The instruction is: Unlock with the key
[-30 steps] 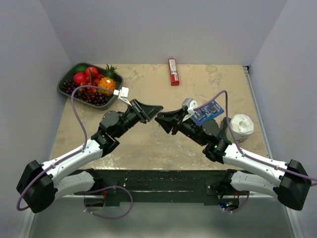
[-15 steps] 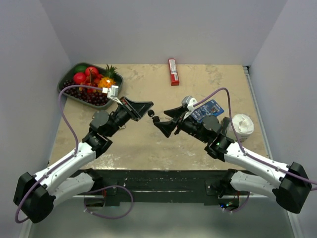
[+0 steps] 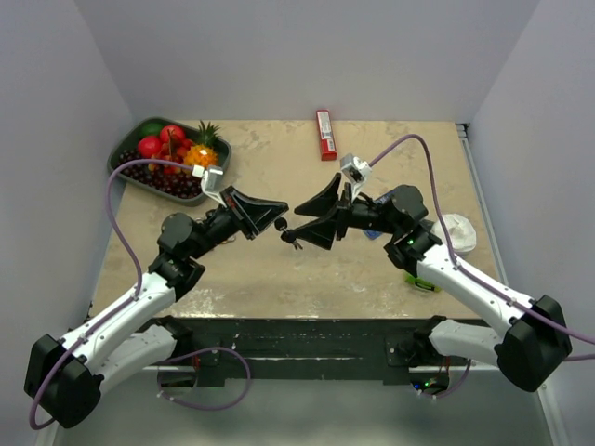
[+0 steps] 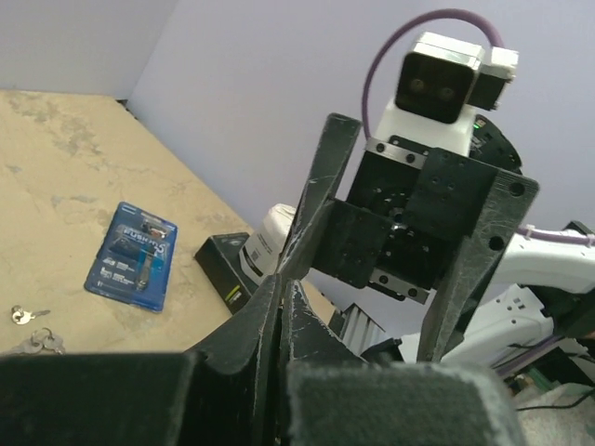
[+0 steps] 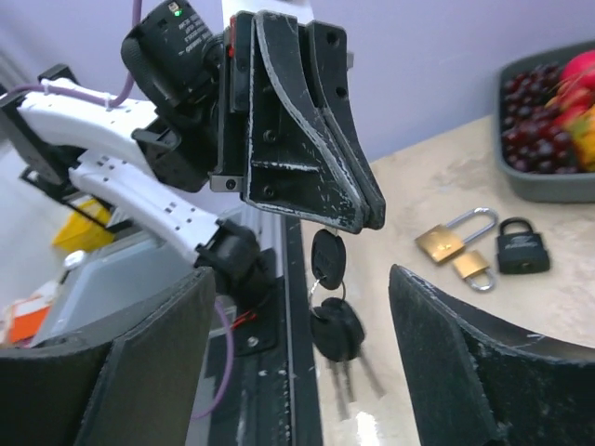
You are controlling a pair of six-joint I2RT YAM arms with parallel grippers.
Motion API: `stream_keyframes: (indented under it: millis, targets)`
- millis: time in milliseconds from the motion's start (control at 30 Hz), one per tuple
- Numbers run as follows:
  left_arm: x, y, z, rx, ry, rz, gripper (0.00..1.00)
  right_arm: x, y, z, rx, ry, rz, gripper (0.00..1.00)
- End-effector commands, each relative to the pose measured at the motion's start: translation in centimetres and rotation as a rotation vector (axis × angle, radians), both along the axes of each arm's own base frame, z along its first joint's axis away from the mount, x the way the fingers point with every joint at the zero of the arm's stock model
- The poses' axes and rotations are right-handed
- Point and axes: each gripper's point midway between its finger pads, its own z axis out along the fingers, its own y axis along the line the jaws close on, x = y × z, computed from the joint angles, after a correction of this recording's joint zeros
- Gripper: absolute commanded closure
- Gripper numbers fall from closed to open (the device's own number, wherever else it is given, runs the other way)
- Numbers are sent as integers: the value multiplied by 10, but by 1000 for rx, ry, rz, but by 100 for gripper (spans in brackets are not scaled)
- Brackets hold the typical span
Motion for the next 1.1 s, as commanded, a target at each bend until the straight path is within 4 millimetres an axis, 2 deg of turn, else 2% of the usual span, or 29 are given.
stream_keyframes:
  millis: [0, 167, 600, 800, 833, 933, 1067]
  targets:
    - [-12, 0, 17, -23, -112, -49, 100, -22, 11, 13, 17, 5, 142, 25]
    - [-15, -2, 16, -28, -126, -66, 100, -24, 29, -2, -15, 35, 154, 34]
    - [-22, -1, 18, -32, -143, -82, 100, -12, 35, 8, 57, 56, 118, 52]
    - [-23, 0, 21, -35, -153, -80, 100, -14, 34, 3, 61, 68, 128, 80]
    - [-22, -1, 19, -33, -148, -82, 100, -14, 35, 2, 60, 72, 125, 89]
    - [-22, 0, 21, -39, -152, -79, 100, -14, 35, -1, 56, 83, 124, 100]
    - [-19, 0, 22, -28, -159, -64, 100, -11, 33, -1, 60, 99, 97, 100]
